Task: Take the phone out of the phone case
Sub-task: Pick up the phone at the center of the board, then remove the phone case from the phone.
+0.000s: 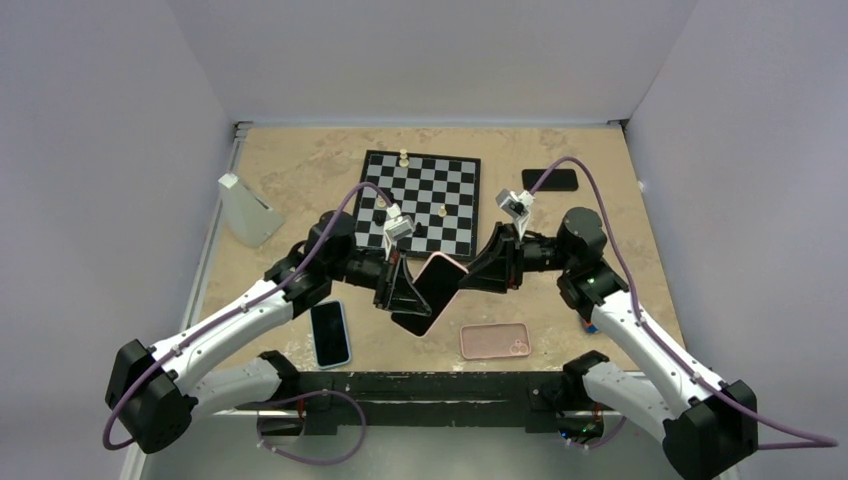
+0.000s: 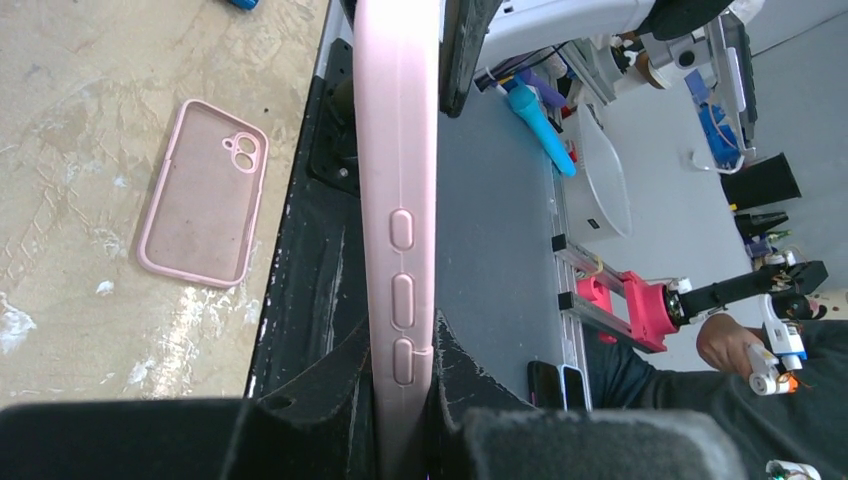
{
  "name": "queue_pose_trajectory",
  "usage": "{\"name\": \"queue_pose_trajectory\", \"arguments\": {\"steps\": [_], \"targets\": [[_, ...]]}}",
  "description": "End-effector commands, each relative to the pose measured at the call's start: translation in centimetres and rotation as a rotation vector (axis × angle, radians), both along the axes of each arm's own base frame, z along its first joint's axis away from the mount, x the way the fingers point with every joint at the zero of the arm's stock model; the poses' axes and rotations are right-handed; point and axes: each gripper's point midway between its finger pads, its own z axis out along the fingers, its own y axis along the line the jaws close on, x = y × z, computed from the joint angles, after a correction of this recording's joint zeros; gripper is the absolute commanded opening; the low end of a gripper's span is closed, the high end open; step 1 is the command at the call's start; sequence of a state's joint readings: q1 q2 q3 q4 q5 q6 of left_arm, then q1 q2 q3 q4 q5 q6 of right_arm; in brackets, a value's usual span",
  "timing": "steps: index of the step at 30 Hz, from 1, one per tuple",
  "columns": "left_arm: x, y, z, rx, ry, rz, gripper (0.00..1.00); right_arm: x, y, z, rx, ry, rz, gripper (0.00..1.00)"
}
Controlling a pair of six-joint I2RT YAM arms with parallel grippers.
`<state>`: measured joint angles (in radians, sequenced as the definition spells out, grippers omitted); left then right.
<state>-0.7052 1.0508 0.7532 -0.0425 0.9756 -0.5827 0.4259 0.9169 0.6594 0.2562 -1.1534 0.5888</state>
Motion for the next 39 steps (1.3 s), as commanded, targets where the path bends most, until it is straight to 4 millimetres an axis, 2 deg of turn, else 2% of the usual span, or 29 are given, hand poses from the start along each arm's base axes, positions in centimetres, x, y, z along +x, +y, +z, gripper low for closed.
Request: {"name": "queue_pose_trajectory", "arguments": {"steps": [1,3,4,5,6,7,11,14,17,24,28,30,32,33,36,37,39], "targets": [[0.1,-0.2,4.3,-0.125,-0.109,-0.05,0.0,-1.8,0.5,0.8,0.026,-0.069,0.125,0.33],[-0.2,-0.2,4.5,-0.134,-0.106,-0.065,0.0,-2.5,1.0,1.0,0.031,-0.088,0.159,0.29],[-0.4,-0.2,4.7,-0.137,-0.105,-0.079,0.0,-2.6,1.1,1.2,0.035,-0.099,0.164,0.23],[-0.7,-0.1,4.8,-0.141,-0.105,-0.095,0.0,-2.8,1.1,1.5,0.047,-0.122,0.175,0.09],[-0.9,0.0,4.9,-0.145,-0.107,-0.111,0.0,-3.1,1.1,1.7,0.055,-0.136,0.188,0.0],[-1.4,0.2,5.1,-0.153,-0.106,-0.139,0.0,-3.4,1.2,1.9,0.065,-0.155,0.198,0.0],[-3.5,1.1,6.0,-0.197,-0.098,-0.275,0.0,-6.9,1.7,3.0,0.118,-0.251,0.364,0.0],[-4.7,1.8,6.7,-0.241,-0.105,-0.352,0.0,-9.7,2.9,4.6,0.156,-0.322,0.507,0.0],[-5.3,2.1,7.5,-0.284,-0.104,-0.385,0.0,-10.4,4.4,5.5,0.168,-0.349,0.564,0.0],[-5.9,2.5,8.7,-0.336,-0.069,-0.413,0.0,-9.1,6.6,7.1,0.187,-0.374,0.534,0.0],[-5.7,2.2,9.3,-0.364,-0.066,-0.385,0.0,-7.4,7.8,6.7,0.144,-0.359,0.461,0.0],[-5.4,2.1,10.0,-0.398,-0.087,-0.349,0.0,-6.3,8.2,5.8,0.111,-0.346,0.407,0.0],[-4.4,1.7,10.5,-0.411,-0.122,-0.271,0.0,-4.0,8.7,4.5,0.036,-0.299,0.266,0.0],[-3.6,1.3,9.8,-0.368,-0.101,-0.211,0.0,-3.4,8.7,3.8,0.001,-0.291,0.225,0.0],[-0.9,1.4,8.5,-0.249,-0.237,0.03,0.0,-1.4,8.0,3.1,-0.046,-0.242,0.033,0.0],[-0.1,1.7,8.5,-0.231,-0.28,0.097,0.0,-1.2,7.7,2.7,-0.055,-0.231,0.0,0.07],[1.3,2.0,9.2,-0.23,-0.316,0.192,0.0,-1.0,7.0,2.0,-0.062,-0.204,-0.055,0.33]]}}
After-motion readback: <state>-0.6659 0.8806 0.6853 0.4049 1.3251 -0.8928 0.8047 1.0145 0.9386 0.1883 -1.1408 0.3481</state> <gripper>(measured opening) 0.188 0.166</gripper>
